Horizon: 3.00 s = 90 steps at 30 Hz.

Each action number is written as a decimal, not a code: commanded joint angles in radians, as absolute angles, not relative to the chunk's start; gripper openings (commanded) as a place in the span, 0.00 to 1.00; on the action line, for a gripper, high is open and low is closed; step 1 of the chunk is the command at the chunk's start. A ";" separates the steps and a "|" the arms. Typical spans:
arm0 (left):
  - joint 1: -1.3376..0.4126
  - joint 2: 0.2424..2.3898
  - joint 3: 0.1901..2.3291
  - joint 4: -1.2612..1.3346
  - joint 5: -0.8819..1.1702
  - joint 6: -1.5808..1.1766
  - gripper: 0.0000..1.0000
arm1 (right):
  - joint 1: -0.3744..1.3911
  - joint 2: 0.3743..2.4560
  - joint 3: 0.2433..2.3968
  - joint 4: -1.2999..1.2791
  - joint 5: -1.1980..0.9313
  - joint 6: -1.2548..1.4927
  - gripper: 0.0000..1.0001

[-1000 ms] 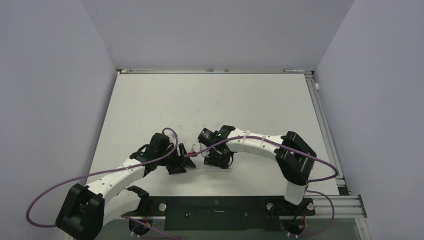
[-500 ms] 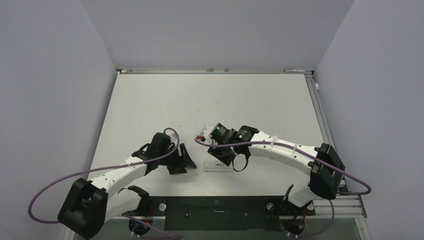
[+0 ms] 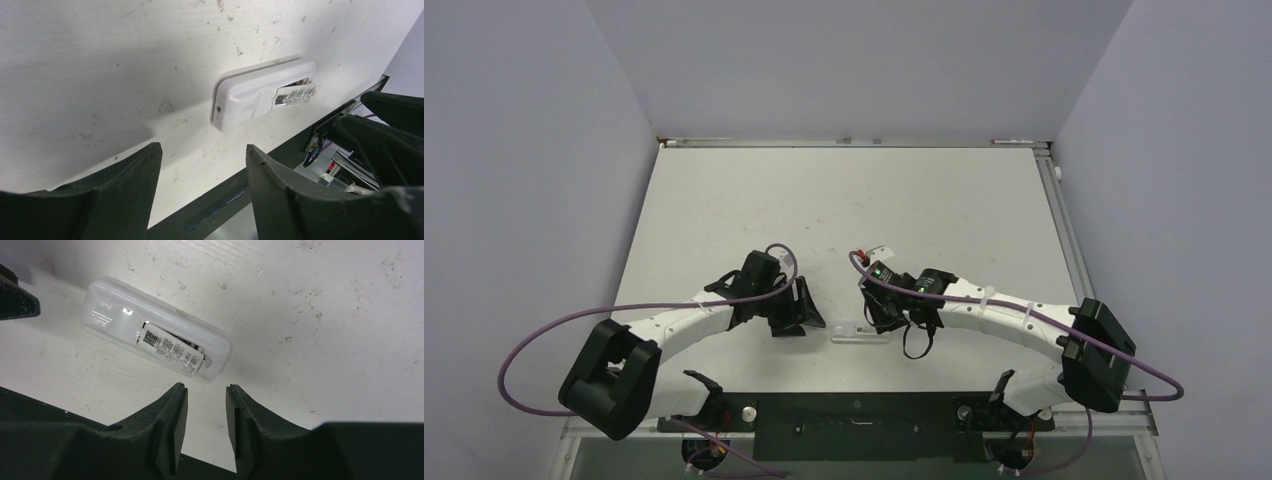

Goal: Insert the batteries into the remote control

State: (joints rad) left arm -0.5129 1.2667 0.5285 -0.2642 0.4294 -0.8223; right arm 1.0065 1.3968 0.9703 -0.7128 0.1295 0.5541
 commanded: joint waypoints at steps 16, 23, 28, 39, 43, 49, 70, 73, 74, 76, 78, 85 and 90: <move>-0.611 1.394 0.629 -0.192 0.410 -0.801 0.57 | 1.005 1.464 0.941 -0.601 0.179 0.758 0.30; -0.621 1.419 0.634 -0.177 0.416 -0.803 0.56 | 1.007 1.495 0.931 -0.594 0.173 0.776 0.27; -0.627 1.423 0.635 -0.173 0.420 -0.805 0.56 | 1.009 1.505 0.933 -0.605 0.188 0.785 0.27; -0.629 1.421 0.632 -0.172 0.423 -0.803 0.56 | 1.022 1.524 0.933 -0.603 0.181 0.805 0.26; -0.629 1.421 0.630 -0.172 0.425 -0.803 0.56 | 1.025 1.530 0.934 -0.597 0.175 0.809 0.26; -0.629 1.420 0.629 -0.171 0.426 -0.803 0.56 | 1.032 1.541 0.940 -0.591 0.167 0.813 0.26; -0.629 1.423 0.628 -0.168 0.435 -0.799 0.56 | 1.053 1.575 0.974 -0.566 0.159 0.815 0.24; -0.629 1.423 0.627 -0.169 0.436 -0.797 0.56 | 1.056 1.580 0.977 -0.565 0.158 0.815 0.24; -0.629 1.422 0.627 -0.169 0.437 -0.797 0.56 | 1.056 1.581 0.977 -0.564 0.157 0.815 0.24; -0.629 1.422 0.626 -0.170 0.436 -0.797 0.56 | 1.060 1.583 0.974 -0.564 0.155 0.815 0.24; -0.629 1.422 0.626 -0.170 0.436 -0.796 0.56 | 1.062 1.583 0.970 -0.564 0.151 0.815 0.24; -0.629 1.419 0.624 -0.176 0.436 -0.797 0.56 | 1.074 1.580 0.966 -0.582 0.175 0.823 0.23; -0.629 1.408 0.624 -0.190 0.427 -0.795 0.56 | 1.078 1.557 1.003 -0.625 0.223 0.818 0.25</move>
